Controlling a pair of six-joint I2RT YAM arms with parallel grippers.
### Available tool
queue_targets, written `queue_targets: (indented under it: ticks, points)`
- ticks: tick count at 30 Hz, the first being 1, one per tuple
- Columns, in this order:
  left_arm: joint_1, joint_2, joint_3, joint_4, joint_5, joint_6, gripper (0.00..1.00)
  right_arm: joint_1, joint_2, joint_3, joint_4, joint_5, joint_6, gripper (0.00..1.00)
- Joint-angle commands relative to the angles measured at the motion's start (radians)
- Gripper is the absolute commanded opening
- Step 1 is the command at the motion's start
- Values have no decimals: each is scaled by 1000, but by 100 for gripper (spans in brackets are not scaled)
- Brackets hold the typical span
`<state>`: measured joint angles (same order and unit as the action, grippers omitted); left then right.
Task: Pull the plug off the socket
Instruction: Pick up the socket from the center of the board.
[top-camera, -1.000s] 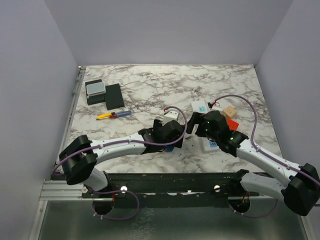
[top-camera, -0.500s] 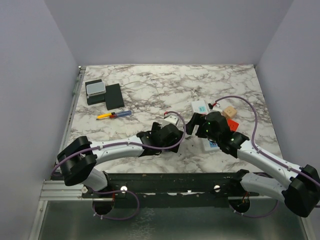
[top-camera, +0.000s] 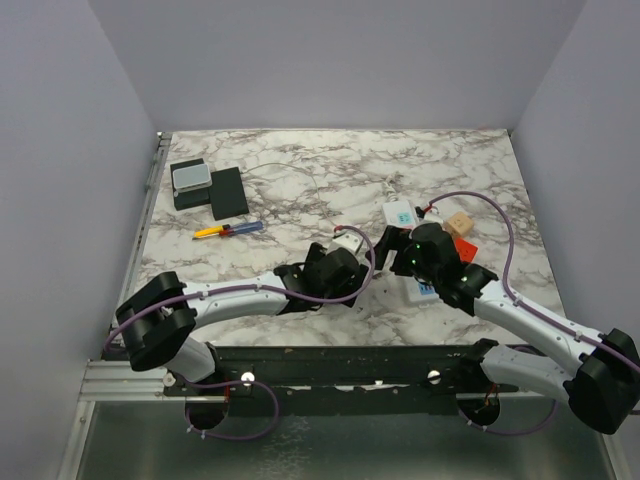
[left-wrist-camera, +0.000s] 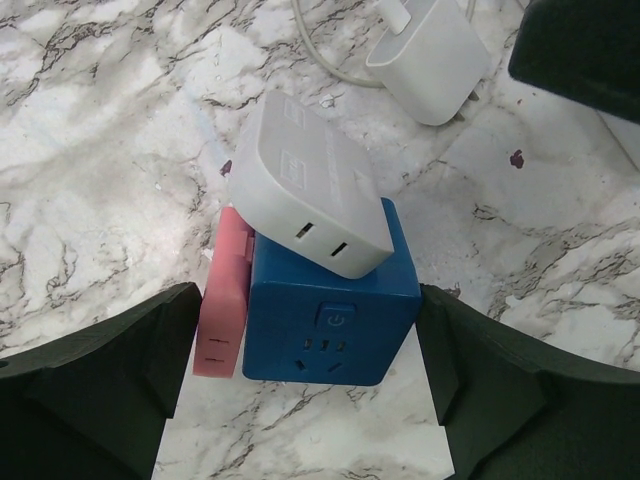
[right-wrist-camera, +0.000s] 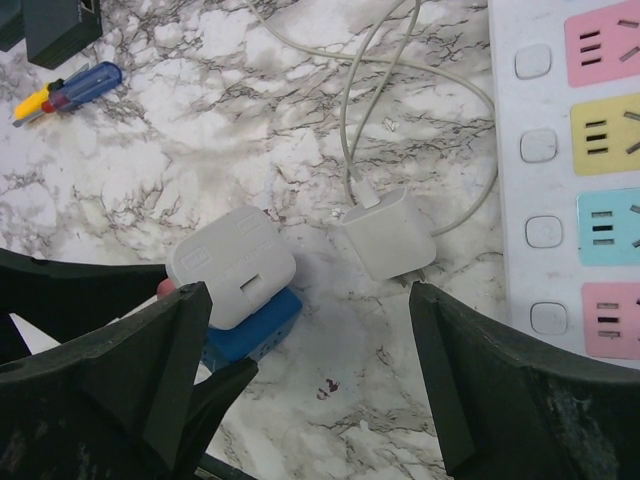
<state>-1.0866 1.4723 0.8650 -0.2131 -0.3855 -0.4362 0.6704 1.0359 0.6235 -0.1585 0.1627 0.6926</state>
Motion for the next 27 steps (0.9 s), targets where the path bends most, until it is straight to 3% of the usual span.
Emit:
queue_targets:
  ticks: [1, 6, 8, 16, 18, 23, 27]
  points:
    - [-1, 27, -23, 22, 17, 52, 93, 1, -3, -2, 7, -16, 10, 90]
    - [0, 36, -46, 24, 14, 48, 98, 1, -12, 8, -4, -10, 3, 91]
    - [1, 36, -58, 34, 10, 48, 95, 0, -15, 10, -4, -8, -4, 91]
    - [1, -34, -74, 80, 38, 112, 45, -14, -18, 66, -48, -35, -56, 92]
    - [1, -74, -69, 92, 85, 165, 39, -32, -36, 76, -45, -87, -89, 94]
    - [1, -184, -31, 110, 288, 292, 36, -145, -81, 107, -101, -250, -154, 97]
    - [18, -234, 30, 109, 512, 349, 35, -315, -129, 97, -71, -546, -206, 97]
